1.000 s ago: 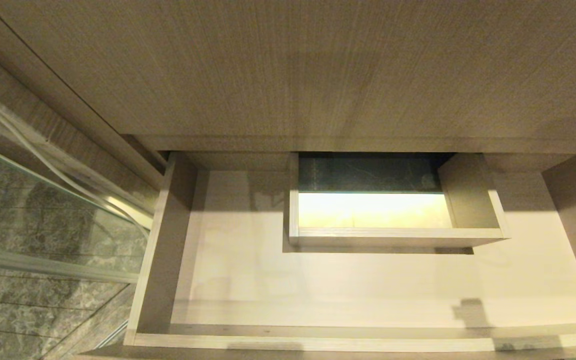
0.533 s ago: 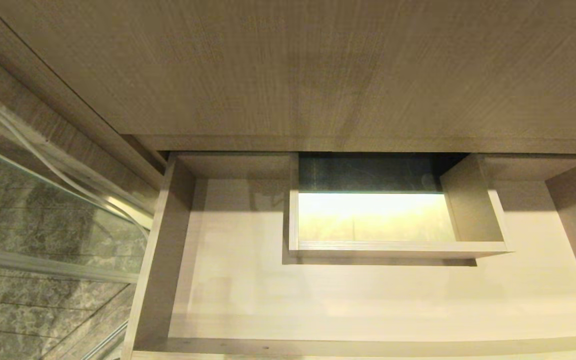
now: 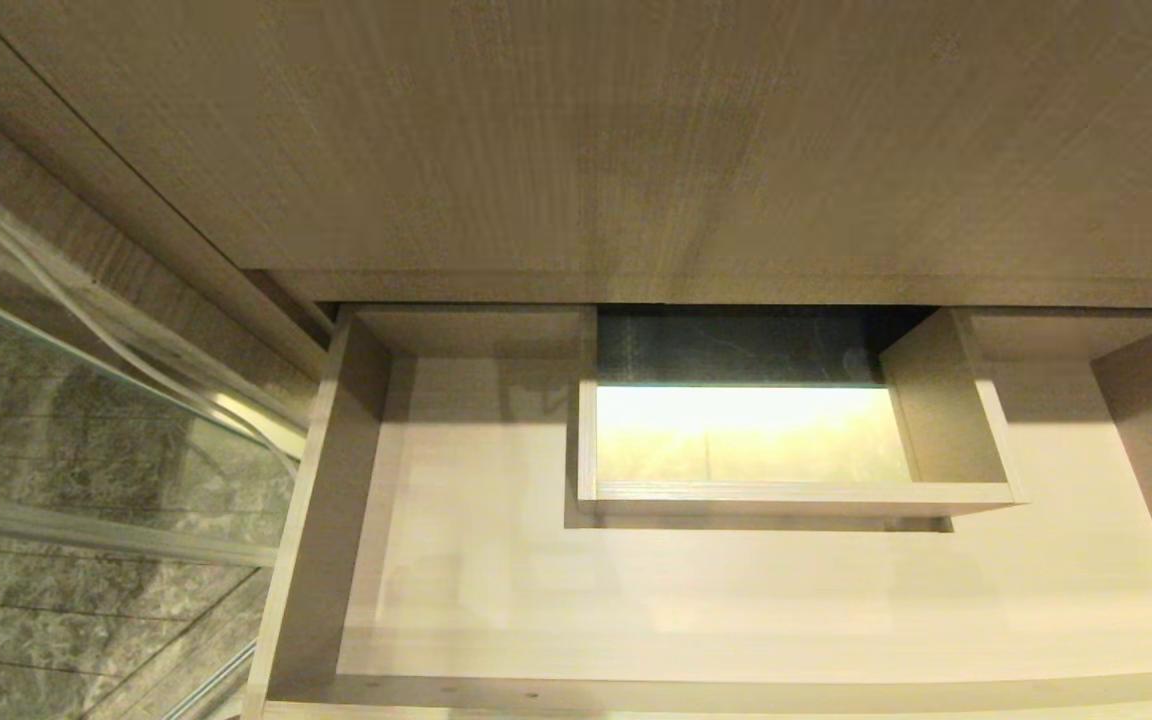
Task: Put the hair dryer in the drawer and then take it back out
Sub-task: Pick up the hairdryer
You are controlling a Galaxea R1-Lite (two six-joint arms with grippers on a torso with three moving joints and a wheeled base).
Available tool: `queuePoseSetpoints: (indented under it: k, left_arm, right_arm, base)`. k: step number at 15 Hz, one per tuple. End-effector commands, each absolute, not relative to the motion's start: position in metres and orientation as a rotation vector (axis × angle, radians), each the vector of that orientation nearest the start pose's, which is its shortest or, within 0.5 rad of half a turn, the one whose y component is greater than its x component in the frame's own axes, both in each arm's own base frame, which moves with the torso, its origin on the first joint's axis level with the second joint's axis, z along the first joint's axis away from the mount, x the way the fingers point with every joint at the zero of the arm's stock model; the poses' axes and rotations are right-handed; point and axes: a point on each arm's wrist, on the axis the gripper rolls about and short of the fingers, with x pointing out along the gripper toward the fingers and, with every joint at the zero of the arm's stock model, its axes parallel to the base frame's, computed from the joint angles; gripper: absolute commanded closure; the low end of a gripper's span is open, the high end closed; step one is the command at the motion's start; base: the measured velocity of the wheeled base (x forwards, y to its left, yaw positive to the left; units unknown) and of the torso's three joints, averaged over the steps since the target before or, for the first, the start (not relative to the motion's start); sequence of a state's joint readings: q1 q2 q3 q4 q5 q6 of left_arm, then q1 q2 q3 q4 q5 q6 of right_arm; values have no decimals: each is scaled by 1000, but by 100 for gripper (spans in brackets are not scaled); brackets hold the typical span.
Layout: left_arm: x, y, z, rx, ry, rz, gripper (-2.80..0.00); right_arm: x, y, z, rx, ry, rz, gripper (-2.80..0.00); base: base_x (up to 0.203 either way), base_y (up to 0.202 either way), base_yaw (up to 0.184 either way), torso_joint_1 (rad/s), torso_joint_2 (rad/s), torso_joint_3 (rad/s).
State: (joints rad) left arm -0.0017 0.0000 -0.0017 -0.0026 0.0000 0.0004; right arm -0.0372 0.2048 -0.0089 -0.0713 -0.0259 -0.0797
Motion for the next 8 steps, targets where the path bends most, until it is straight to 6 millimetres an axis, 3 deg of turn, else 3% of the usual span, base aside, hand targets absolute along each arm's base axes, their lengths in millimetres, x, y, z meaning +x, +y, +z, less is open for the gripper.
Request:
queuePoseSetpoints:
  k: [1,8]
  left_arm:
    - [-23,0,76,0,-4,-2,0]
    - [-23,0,76,0,-3,-2,0]
  right_arm:
    - [-19,0,85,-83,-14,-30,0]
    - [-23,0,83,-86,-75,-5,0]
  base:
    - [0,0,0,0,0,0]
    - [0,0,0,0,0,0]
